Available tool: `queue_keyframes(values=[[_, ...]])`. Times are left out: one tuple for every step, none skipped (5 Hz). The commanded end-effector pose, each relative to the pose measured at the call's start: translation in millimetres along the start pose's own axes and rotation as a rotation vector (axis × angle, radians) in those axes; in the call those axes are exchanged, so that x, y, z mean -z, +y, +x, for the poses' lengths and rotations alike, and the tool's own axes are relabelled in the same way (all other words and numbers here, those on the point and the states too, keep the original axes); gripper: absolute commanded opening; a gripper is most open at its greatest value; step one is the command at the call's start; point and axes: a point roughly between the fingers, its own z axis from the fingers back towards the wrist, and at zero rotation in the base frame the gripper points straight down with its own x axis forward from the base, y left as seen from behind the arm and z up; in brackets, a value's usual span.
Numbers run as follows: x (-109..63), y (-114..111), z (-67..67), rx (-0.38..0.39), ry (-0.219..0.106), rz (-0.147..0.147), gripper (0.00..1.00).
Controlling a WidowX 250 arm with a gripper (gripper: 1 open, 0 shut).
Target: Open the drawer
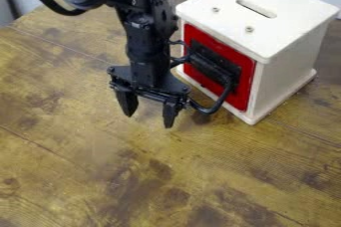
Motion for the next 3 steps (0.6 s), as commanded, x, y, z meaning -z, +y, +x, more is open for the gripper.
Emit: queue_keyframes(values=[[-18.0, -17.0, 6.7, 0.07, -0.054, -0.024, 1.0], [-18.6, -21.0, 7.8, 0.095, -0.065, -0.027, 1.0], [-18.6, -22.4, 8.3, 0.114, -0.068, -0.028, 1.0]])
